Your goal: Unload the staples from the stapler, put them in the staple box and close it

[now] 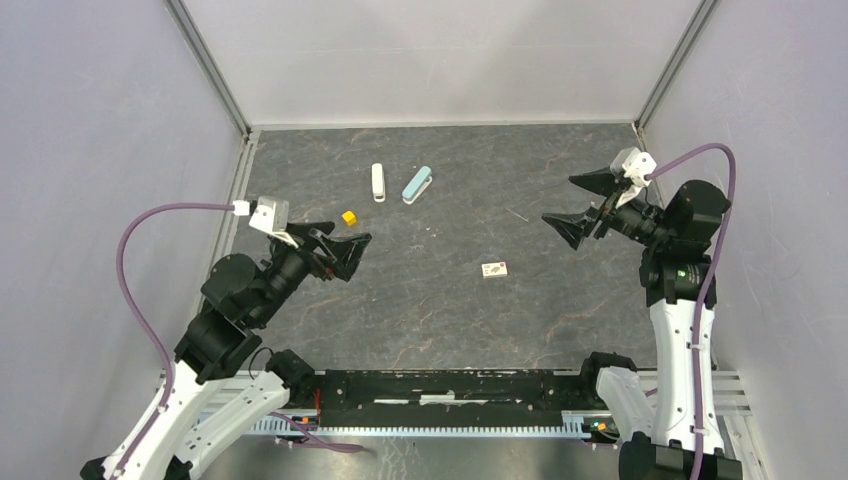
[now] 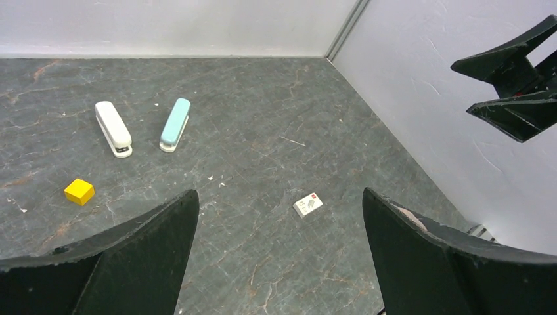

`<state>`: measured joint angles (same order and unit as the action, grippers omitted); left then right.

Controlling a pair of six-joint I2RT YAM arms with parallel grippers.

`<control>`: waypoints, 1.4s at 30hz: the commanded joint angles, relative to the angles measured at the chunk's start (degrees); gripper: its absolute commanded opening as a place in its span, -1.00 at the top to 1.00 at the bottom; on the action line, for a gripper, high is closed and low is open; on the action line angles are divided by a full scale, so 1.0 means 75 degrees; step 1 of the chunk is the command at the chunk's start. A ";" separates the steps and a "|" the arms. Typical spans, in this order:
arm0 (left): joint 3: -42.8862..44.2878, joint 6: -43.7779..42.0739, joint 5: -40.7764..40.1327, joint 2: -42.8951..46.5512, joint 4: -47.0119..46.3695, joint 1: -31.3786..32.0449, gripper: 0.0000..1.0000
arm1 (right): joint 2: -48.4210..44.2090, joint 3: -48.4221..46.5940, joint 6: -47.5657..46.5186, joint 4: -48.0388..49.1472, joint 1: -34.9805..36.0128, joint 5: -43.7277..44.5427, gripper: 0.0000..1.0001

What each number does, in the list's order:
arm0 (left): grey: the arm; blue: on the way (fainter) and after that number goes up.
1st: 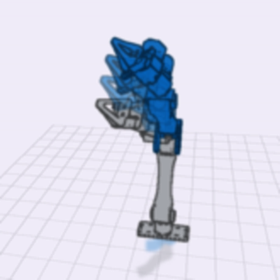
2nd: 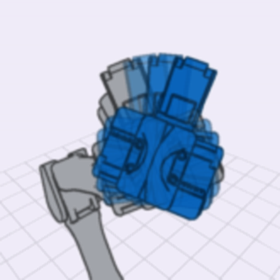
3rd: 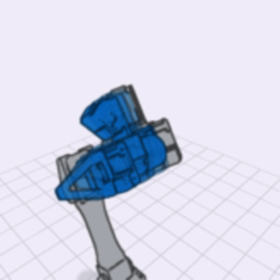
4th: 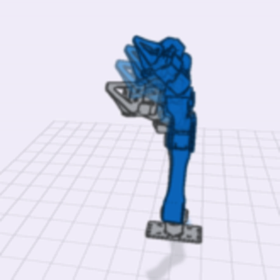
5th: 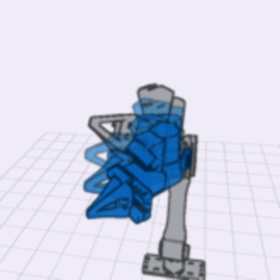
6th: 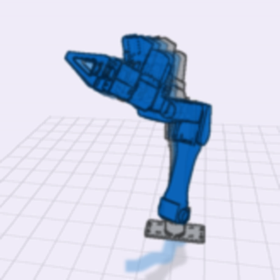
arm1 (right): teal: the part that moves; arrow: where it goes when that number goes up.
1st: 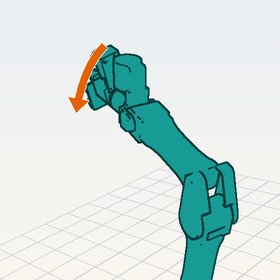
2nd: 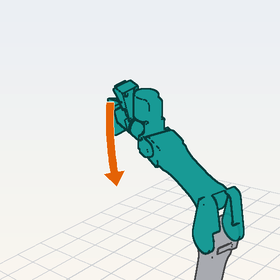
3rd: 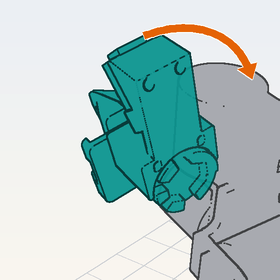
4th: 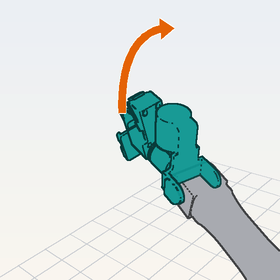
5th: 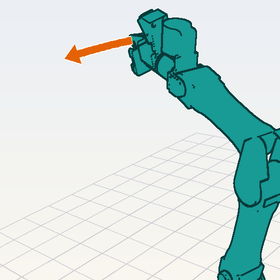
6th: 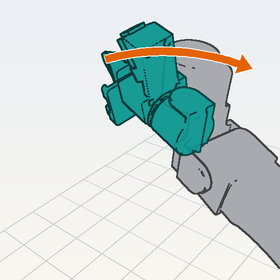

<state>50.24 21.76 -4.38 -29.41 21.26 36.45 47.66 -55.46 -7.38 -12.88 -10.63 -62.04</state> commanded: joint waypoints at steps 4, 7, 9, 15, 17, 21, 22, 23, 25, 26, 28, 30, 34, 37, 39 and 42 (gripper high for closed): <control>-0.0700 0.0192 0.0235 0.0354 -0.0271 -0.0031 -1.00 | -0.0190 0.0322 0.0870 0.0342 -0.0023 0.0406 -0.96; -0.1074 0.0367 0.0338 0.0466 -0.0471 -0.0030 -1.00 | -0.0211 0.0528 0.0954 0.0429 -0.0021 0.0383 -0.96; -0.1220 0.0357 0.0274 0.0525 -0.0518 -0.0031 -1.00 | -0.0204 0.0620 0.0975 0.0487 -0.0024 0.0311 -0.96; -0.1287 0.0211 0.0205 0.0567 -0.0596 -0.0031 -1.00 | -0.0179 0.0691 0.0972 0.0527 -0.0023 0.0500 -0.96; -0.1281 0.0184 0.0177 0.0582 -0.0635 -0.0026 -1.00 | -0.0162 0.0704 0.0978 0.0574 -0.0024 0.0553 -0.96; -0.1177 0.0134 0.0174 0.0627 -0.0631 -0.0029 -1.00 | -0.0141 0.0737 0.0972 0.0564 -0.0024 0.0692 -0.96; -0.1153 0.0134 0.0210 0.0660 -0.0632 -0.0031 -1.00 | -0.0143 0.0766 0.0972 0.0562 -0.0024 0.0769 -0.96; -0.1127 0.0134 0.0221 0.0668 -0.0657 -0.0031 -1.00 | -0.0152 0.0822 0.0903 0.0558 -0.0020 0.0817 -0.96; -0.1126 0.0179 0.0272 0.0710 -0.0746 -0.0031 -1.00 | -0.0191 0.0892 0.0540 0.0442 -0.0023 0.0813 -0.96; -0.1128 0.0209 0.0311 0.0721 -0.0781 -0.0026 -1.00 | -0.0227 0.0934 0.0392 0.0396 -0.0018 0.0828 -0.96; -0.1128 0.0282 0.0366 0.0713 -0.0859 -0.0030 -1.00 | -0.0273 0.0985 0.0128 0.0215 -0.0024 0.0865 -0.96; -0.1121 0.0320 0.0414 0.0699 -0.0941 -0.0031 -1.00 | -0.0330 0.1017 0.0086 0.0140 -0.0024 0.0905 -0.96; -0.1074 0.0435 0.0547 0.0652 -0.1075 -0.0031 -1.00 | -0.0352 0.1101 0.0495 0.0297 -0.0023 0.0930 -0.96; -0.1065 0.0513 0.0549 0.0637 -0.1202 -0.0031 -1.00 | -0.0313 0.1176 0.0968 0.0705 -0.0024 0.0680 -0.96; -0.1061 0.0532 0.0721 0.0630 -0.1281 -0.0031 -1.00 | -0.0296 0.1247 0.1558 0.1080 -0.0024 0.0424 -0.96; -0.1034 0.0466 0.0616 0.0598 -0.1216 -0.0031 -1.00 | -0.0261 0.1269 0.1865 0.1356 -0.0024 0.0311 -0.96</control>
<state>40.34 23.40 -0.78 -24.49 14.74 36.45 45.74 -46.24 0.89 -8.51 -10.61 -57.28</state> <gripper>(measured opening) 0.996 0.982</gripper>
